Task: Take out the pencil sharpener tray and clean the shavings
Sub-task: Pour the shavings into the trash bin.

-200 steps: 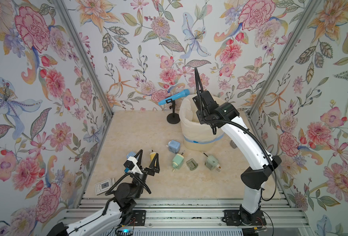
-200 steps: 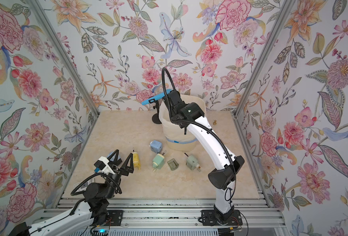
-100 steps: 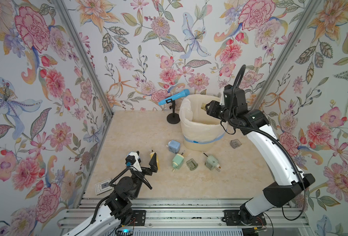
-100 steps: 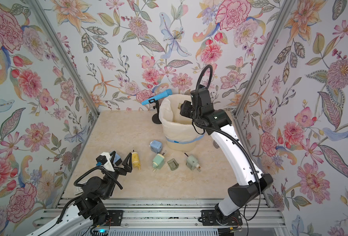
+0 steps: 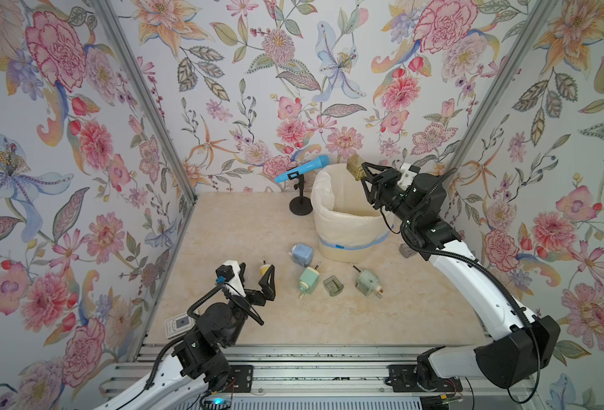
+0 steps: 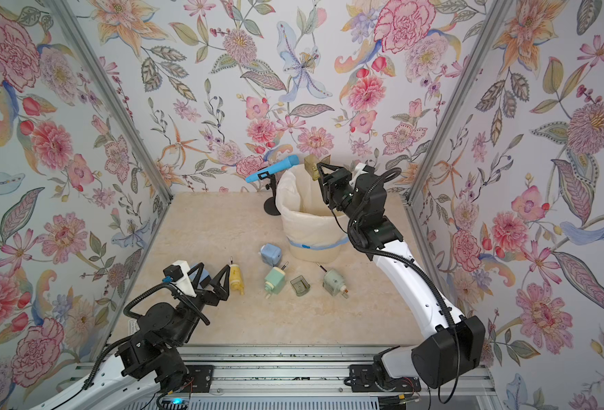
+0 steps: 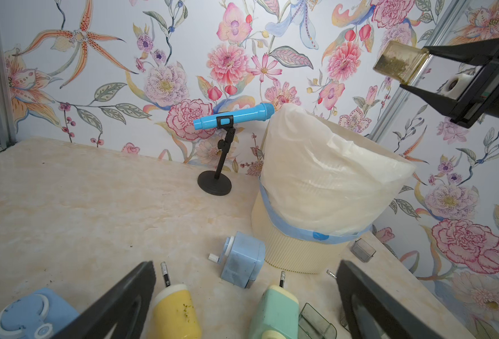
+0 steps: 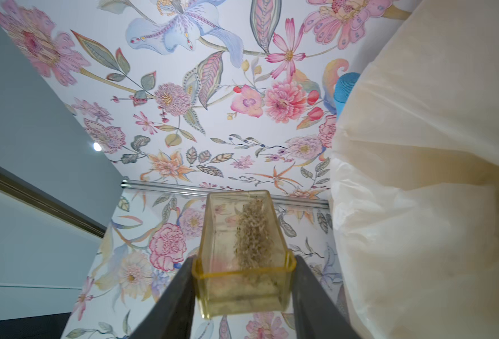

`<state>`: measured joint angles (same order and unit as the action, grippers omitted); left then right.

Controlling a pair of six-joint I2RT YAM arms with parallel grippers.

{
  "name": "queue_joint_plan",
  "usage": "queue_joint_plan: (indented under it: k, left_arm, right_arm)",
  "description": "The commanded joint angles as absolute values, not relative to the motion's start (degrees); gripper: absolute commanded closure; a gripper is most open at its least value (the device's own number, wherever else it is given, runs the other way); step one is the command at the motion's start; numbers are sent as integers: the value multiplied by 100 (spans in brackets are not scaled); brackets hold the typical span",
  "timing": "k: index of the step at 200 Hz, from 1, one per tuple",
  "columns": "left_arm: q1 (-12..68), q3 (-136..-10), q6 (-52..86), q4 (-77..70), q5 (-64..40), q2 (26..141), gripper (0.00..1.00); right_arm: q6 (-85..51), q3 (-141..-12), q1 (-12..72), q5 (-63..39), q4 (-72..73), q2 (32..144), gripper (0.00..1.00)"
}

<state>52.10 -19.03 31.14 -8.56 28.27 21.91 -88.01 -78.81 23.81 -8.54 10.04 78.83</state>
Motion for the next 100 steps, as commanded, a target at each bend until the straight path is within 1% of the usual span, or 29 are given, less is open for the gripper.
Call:
queue_joint_plan:
  k: [1, 14, 55, 76, 82, 100]
  left_arm:
    - [5450, -1950, 3301, -741, 3282, 2347, 0]
    - [5541, -2120, 3243, -747, 3342, 2597, 0]
    - [5803, -2580, 3050, -830, 3466, 3184, 0]
    - [6002, -2628, 3059, -868, 3583, 3277, 0]
    - [6104, -2616, 3063, -855, 3663, 3278, 0]
    - [6368, -2519, 3100, -856, 3893, 3253, 0]
  right_arm:
    - [-10207, -7669, 2607, -327, 1797, 7686, 76]
    - [-10402, -7503, 2814, 45, 1828, 7614, 76]
    - [-11240, -6867, 3571, 1339, 2650, 7556, 76]
    - [-11692, -6614, 3671, 1848, 3224, 7671, 76]
    - [-11894, -6542, 3839, 1943, 3388, 7726, 76]
    - [-12320, -6360, 3909, 2200, 3929, 7893, 76]
